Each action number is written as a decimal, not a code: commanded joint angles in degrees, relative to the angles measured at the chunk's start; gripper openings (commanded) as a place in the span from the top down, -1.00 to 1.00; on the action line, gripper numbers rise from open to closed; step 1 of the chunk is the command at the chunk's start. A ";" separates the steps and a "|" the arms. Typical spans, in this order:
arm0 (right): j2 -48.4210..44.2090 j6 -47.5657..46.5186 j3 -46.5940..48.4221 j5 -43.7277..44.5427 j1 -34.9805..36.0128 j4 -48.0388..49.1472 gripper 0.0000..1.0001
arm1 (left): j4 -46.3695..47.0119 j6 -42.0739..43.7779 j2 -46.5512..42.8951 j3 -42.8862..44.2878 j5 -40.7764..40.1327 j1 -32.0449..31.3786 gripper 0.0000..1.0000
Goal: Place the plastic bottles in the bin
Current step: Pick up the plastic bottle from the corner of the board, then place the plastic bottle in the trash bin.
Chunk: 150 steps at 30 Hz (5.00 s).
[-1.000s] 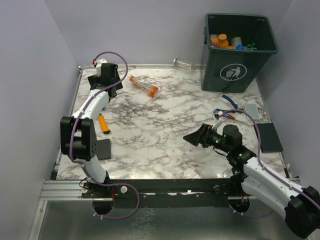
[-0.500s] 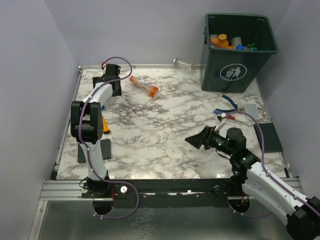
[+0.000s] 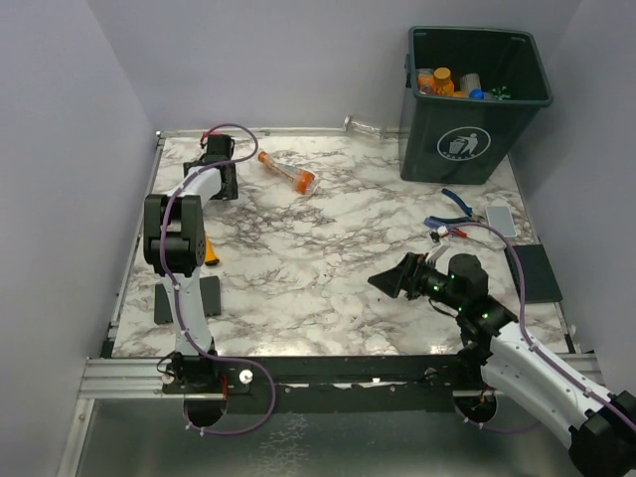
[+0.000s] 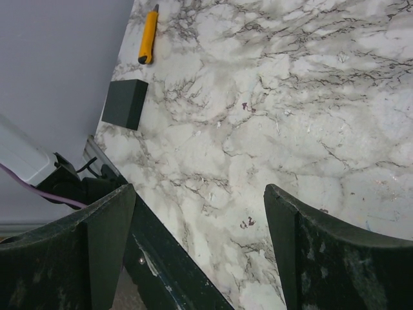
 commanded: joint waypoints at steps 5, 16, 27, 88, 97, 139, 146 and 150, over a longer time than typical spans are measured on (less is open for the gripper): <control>1.72 -0.28 0.56 0.49 0.27 0.23 -0.68 | -1.25 -1.21 4.05 -0.42 5.96 0.09 -0.74; 1.73 0.01 0.47 0.77 0.26 0.17 -0.68 | -1.20 -4.37 3.94 -1.80 11.95 0.18 -0.16; 1.09 0.41 1.57 1.34 0.27 -1.54 -0.68 | 0.90 -6.24 -0.90 -5.32 12.01 0.26 0.53; 3.80 -16.57 52.19 10.85 0.27 -34.35 -0.99 | 50.23 56.67 -67.96 -62.68 -4.30 -75.99 1.00; 13.00 -20.16 62.32 -0.26 0.32 -46.32 -0.99 | 50.36 79.73 -67.75 -64.25 -9.82 -78.58 1.00; 16.44 -18.69 30.19 -39.43 0.79 -35.40 -0.52 | 34.24 91.70 -70.28 -62.12 -9.28 -80.95 1.00; 16.58 -18.44 28.79 -38.86 2.58 -35.69 -0.52 | 34.14 92.48 -69.56 -61.30 -9.32 -80.99 1.00; 17.12 -18.18 27.53 -36.83 5.22 -36.00 -0.10 | 34.40 92.37 -69.47 -61.37 -9.37 -80.99 1.00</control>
